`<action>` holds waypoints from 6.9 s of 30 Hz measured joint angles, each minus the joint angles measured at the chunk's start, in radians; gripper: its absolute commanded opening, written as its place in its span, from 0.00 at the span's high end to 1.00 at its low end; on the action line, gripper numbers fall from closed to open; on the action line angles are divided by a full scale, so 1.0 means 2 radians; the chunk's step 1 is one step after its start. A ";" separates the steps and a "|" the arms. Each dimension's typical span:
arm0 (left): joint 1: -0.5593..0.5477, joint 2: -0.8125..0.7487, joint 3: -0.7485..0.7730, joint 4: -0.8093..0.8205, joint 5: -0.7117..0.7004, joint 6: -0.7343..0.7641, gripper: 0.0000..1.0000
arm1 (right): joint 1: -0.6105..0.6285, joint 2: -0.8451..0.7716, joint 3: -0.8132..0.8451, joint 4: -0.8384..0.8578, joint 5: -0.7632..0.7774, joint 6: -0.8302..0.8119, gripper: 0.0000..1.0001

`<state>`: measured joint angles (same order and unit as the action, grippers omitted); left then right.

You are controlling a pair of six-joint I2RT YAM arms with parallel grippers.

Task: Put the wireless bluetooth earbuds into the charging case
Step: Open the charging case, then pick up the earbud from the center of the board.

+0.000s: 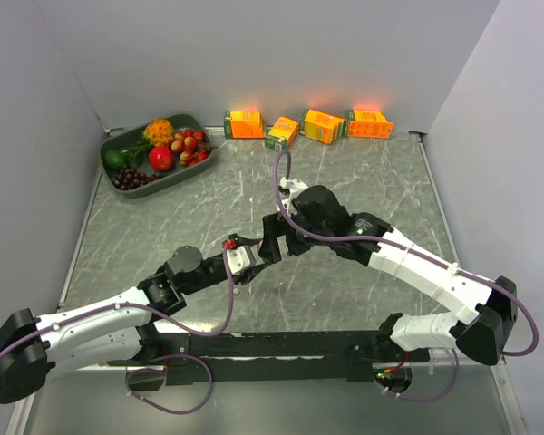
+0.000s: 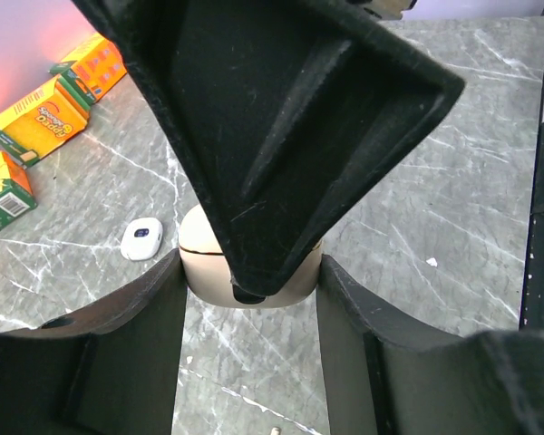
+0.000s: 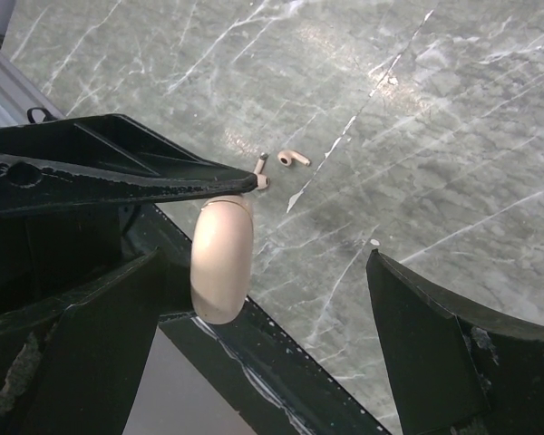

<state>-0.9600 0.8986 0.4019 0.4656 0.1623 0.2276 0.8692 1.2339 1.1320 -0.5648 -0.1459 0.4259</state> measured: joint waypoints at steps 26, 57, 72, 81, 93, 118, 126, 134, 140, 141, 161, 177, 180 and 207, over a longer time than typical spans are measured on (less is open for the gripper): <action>-0.002 -0.022 0.000 -0.004 -0.018 0.010 0.99 | -0.026 -0.026 0.000 0.002 -0.009 0.004 0.02; -0.003 -0.150 -0.031 -0.063 -0.252 -0.097 0.99 | -0.010 -0.087 -0.150 0.059 0.004 0.001 0.10; -0.003 -0.235 -0.028 -0.210 -0.453 -0.232 0.99 | 0.086 0.112 -0.107 0.158 0.054 -0.041 0.34; -0.003 -0.246 -0.024 -0.281 -0.518 -0.286 0.99 | 0.090 0.184 -0.067 0.210 0.049 -0.095 0.50; -0.004 -0.263 -0.024 -0.301 -0.531 -0.297 0.99 | 0.095 0.267 -0.027 0.230 0.043 -0.107 0.44; -0.004 -0.265 -0.024 -0.305 -0.534 -0.305 0.99 | 0.101 0.301 -0.029 0.234 0.051 -0.106 0.65; -0.004 -0.265 -0.024 -0.305 -0.534 -0.305 0.99 | 0.101 0.304 -0.028 0.235 0.061 -0.095 0.76; -0.004 -0.265 -0.024 -0.305 -0.534 -0.305 0.99 | 0.079 0.301 -0.028 0.229 0.056 -0.027 1.00; -0.005 -0.265 -0.024 -0.304 -0.533 -0.305 0.99 | 0.032 0.285 -0.028 0.191 0.054 0.048 1.00; -0.005 -0.265 -0.024 -0.303 -0.533 -0.305 0.99 | 0.025 0.281 -0.029 0.187 0.054 0.057 1.00; -0.005 -0.245 -0.024 -0.298 -0.519 -0.305 0.99 | -0.024 0.276 -0.014 0.075 0.127 0.150 0.72; -0.005 -0.235 -0.024 -0.291 -0.512 -0.305 0.99 | -0.025 0.279 -0.008 0.050 0.146 0.137 0.32; -0.005 -0.235 -0.024 -0.291 -0.512 -0.304 0.99 | -0.024 0.259 -0.008 0.027 0.168 0.116 0.16; -0.005 -0.226 -0.024 -0.266 -0.482 -0.303 0.99 | -0.012 0.272 0.023 0.015 0.104 -0.025 0.38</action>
<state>-0.9703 0.4465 0.3538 -0.0654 -0.8009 -0.3794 0.8448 1.7779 1.1790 -0.5350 0.0620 0.3756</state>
